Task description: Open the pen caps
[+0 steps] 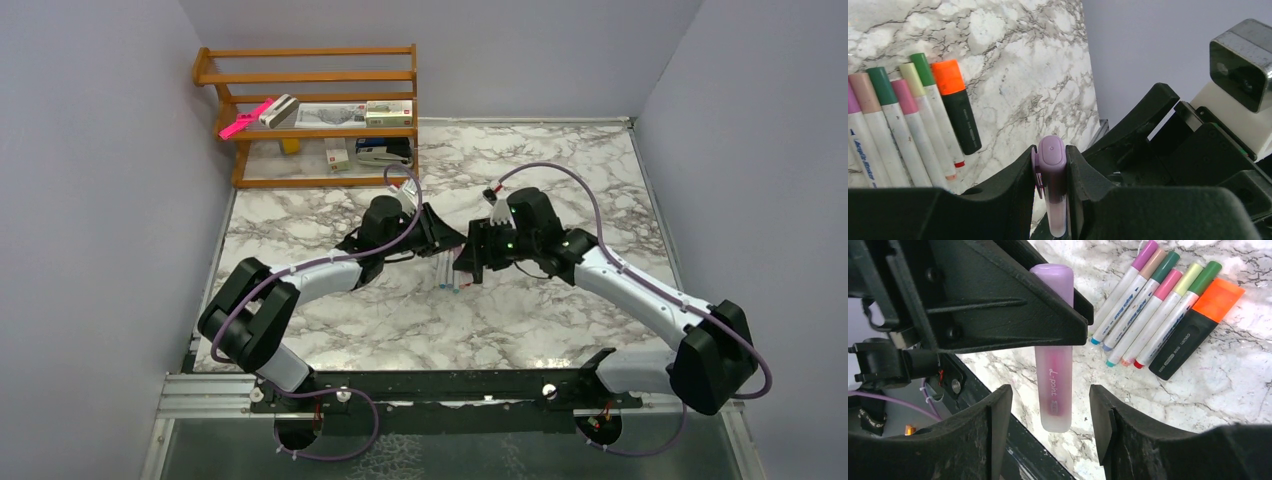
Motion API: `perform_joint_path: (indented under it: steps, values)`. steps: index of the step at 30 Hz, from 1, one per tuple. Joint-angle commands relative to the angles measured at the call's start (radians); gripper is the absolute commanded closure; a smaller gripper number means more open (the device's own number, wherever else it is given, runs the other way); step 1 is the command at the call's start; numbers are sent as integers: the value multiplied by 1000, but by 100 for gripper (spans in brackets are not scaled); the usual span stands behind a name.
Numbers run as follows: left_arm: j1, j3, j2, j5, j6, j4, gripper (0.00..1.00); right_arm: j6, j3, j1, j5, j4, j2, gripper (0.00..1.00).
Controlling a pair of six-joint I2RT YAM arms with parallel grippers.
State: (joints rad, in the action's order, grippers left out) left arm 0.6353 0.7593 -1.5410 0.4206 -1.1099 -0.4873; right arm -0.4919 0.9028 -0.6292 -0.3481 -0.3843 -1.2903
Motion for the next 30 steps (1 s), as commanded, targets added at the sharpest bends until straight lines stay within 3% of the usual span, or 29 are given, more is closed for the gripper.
perform_joint_path:
  steps: [1,10,15,19,24,30]
  values:
    - [-18,-35,-1,106,-2,-153,89,22,3,-3,16,-32,60,40]
    - [-69,-131,-30,266,-141,-528,89,-27,-96,157,-306,120,128,38]
    - [-76,-168,-114,320,-316,-876,89,-100,-159,218,-532,278,133,38]
    - [-78,-179,-269,315,-509,-1243,90,-167,-176,218,-682,408,123,39]
    - [-71,-186,-292,292,-484,-1274,90,-263,-244,219,-728,567,118,40]
    - [-65,-185,-286,287,-482,-1274,90,-298,-315,218,-697,619,114,44]
